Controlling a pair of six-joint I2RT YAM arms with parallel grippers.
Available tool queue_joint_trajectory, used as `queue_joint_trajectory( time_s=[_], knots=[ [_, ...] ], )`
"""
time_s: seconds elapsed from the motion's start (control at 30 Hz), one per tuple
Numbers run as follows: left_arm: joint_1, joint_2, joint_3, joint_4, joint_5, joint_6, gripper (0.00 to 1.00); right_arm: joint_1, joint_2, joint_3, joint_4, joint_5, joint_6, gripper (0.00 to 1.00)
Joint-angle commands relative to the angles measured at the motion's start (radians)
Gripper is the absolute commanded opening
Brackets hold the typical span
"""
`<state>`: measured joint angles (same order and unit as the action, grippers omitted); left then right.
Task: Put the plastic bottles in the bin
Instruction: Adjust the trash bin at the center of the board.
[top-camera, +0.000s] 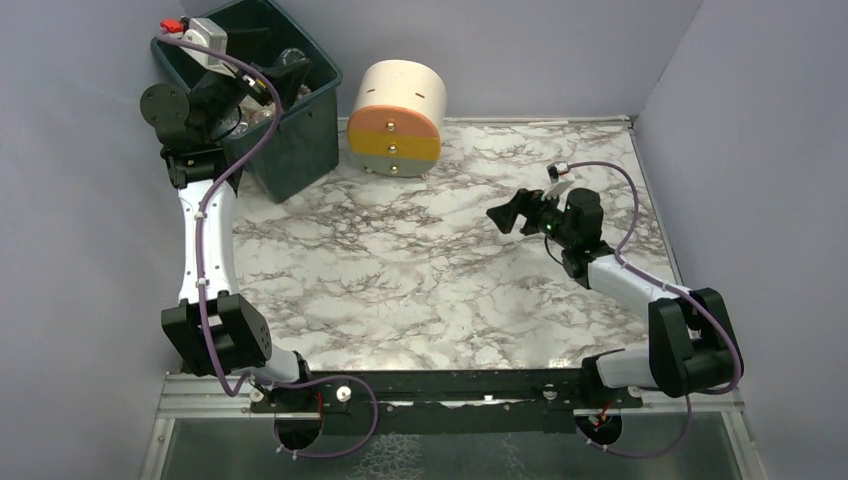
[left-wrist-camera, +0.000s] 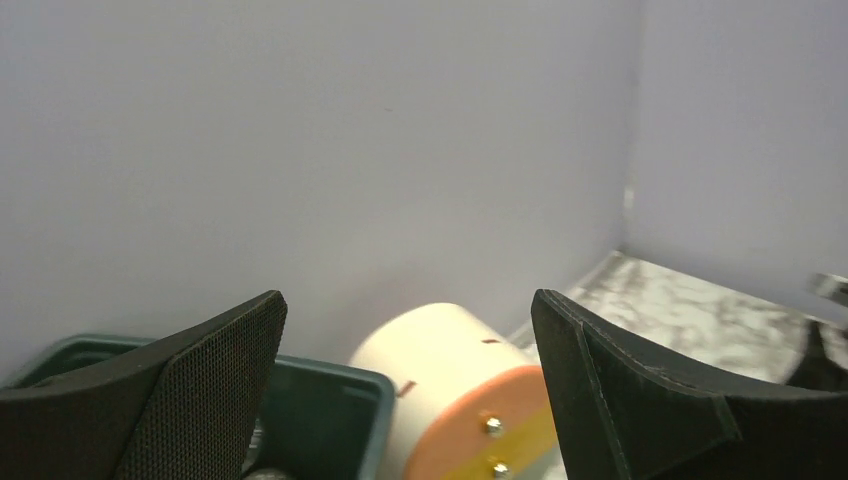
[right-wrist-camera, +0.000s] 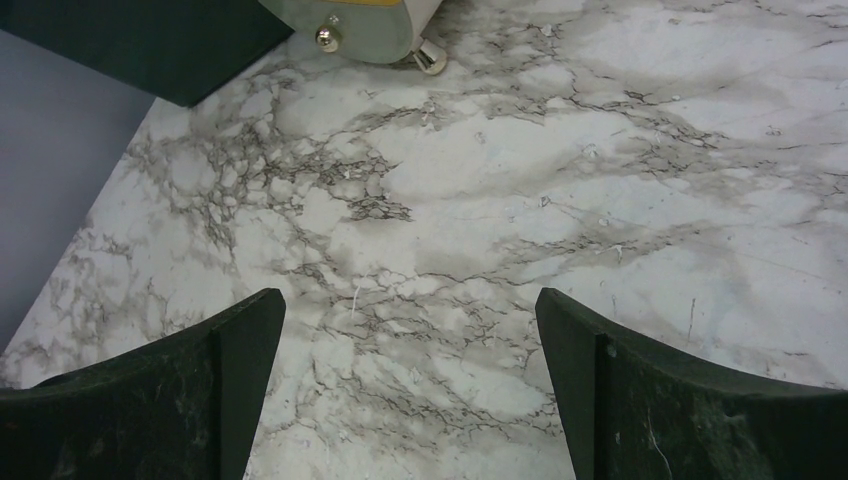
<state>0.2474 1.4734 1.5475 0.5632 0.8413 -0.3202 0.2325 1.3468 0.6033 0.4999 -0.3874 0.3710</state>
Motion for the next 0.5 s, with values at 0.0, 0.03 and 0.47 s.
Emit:
queue_joint_trajectory(
  time_s=[0.0, 0.03, 0.47],
  knots=[
    [-0.008, -0.018, -0.039, 0.006, 0.262, -0.214, 0.99, 0.004, -0.006, 0.02, 0.029, -0.024, 0.012, 1.0],
    [-0.02, -0.035, -0.073, 0.009, 0.289, -0.221, 0.99, 0.004, -0.01, 0.019, 0.028, -0.023, 0.014, 1.0],
    [-0.175, -0.382, -0.721, -0.004, 0.076, -0.17, 0.99, 0.004, -0.089, 0.015, -0.059, -0.001, -0.015, 1.0]
  ],
)
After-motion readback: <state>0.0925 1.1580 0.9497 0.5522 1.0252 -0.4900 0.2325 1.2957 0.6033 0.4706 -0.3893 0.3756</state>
